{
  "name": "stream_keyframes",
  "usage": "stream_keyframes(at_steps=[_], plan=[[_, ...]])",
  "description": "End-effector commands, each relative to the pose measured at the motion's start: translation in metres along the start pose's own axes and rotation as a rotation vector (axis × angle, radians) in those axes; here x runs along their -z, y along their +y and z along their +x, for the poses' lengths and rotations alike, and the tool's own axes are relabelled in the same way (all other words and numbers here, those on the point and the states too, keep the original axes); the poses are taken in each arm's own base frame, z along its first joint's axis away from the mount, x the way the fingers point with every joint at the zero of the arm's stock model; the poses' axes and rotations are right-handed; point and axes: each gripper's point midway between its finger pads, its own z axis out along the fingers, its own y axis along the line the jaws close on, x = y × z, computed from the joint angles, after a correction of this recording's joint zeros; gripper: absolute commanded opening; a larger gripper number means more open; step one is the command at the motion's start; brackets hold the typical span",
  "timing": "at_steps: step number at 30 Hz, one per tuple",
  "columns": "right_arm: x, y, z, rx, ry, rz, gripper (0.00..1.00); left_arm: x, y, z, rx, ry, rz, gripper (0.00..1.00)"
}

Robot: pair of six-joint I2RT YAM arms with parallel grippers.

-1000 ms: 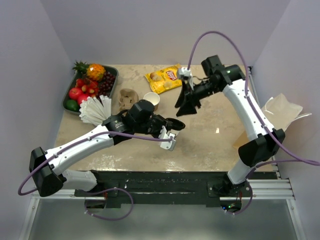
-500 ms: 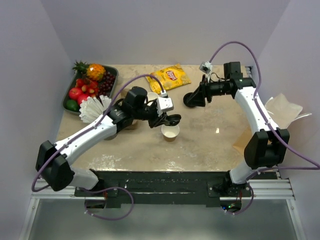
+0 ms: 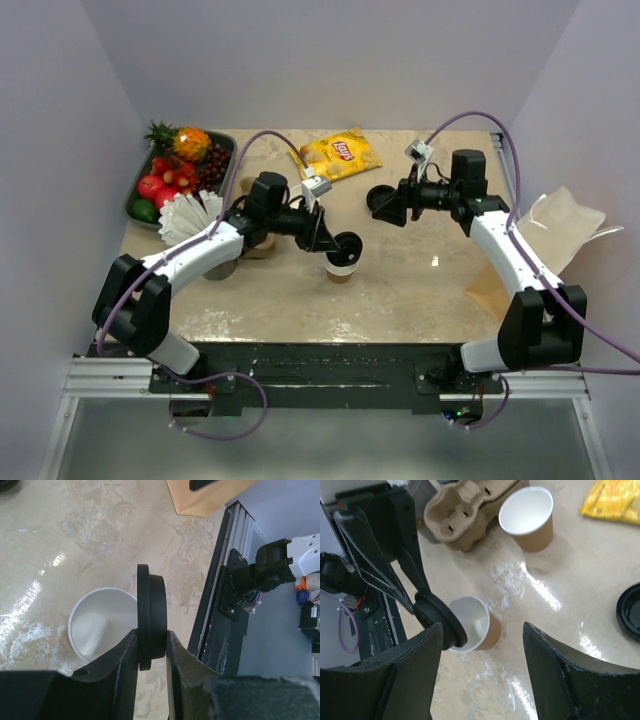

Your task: Pack the takeout coffee

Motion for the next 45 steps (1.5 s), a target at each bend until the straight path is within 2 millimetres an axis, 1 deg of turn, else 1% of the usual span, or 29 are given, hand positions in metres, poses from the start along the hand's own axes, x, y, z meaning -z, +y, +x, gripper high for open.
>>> stream_keyframes(at_steps=[1, 3, 4, 6, 9, 11, 14, 16, 17, 25, 32, 33, 36, 45], plan=[[-0.001, -0.004, 0.013, -0.029, -0.013, 0.063, 0.69, -0.001, -0.004, -0.009, 0.101, -0.049, 0.061, 0.09], [-0.003, -0.008, 0.02, -0.048, -0.006, 0.082, 0.69, -0.002, 0.004, -0.005, 0.136, -0.044, 0.054, 0.09], [-0.005, -0.007, 0.025, -0.09, -0.004, 0.076, 0.69, -0.002, 0.006, -0.003, 0.159, -0.044, 0.053, 0.09], [-0.008, -0.008, 0.03, -0.112, -0.002, 0.069, 0.71, -0.002, 0.012, 0.001, 0.194, -0.041, 0.051, 0.1], [-0.016, -0.005, 0.043, -0.149, 0.027, 0.055, 0.73, -0.002, 0.018, 0.005, 0.229, -0.04, 0.057, 0.11], [-0.02, -0.004, 0.048, -0.162, 0.042, 0.048, 0.75, -0.001, 0.023, 0.008, 0.248, -0.042, 0.05, 0.11], [-0.03, 0.0, 0.054, -0.175, 0.065, 0.031, 0.75, -0.001, 0.028, 0.013, 0.281, -0.039, 0.051, 0.12], [-0.035, 0.0, 0.057, -0.18, 0.078, 0.032, 0.75, 0.0, 0.031, 0.017, 0.308, -0.037, 0.049, 0.12], [-0.038, 0.002, 0.06, -0.181, 0.088, 0.027, 0.75, 0.0, 0.032, 0.016, 0.306, -0.044, 0.054, 0.13], [-0.051, -0.004, 0.078, -0.229, 0.145, 0.043, 0.75, 0.0, 0.041, 0.025, 0.357, -0.037, 0.056, 0.23], [-0.057, -0.004, 0.082, -0.24, 0.16, 0.031, 0.75, -0.003, 0.044, 0.025, 0.357, -0.034, 0.072, 0.33], [-0.058, -0.002, 0.081, -0.242, 0.163, 0.025, 0.75, -0.003, 0.044, 0.024, 0.359, -0.036, 0.072, 0.35], [-0.059, 0.001, 0.084, -0.252, 0.173, 0.01, 0.75, -0.003, 0.045, 0.024, 0.362, -0.036, 0.074, 0.38], [-0.06, 0.006, 0.088, -0.264, 0.18, -0.006, 0.74, -0.005, 0.046, 0.024, 0.361, -0.035, 0.079, 0.4]])
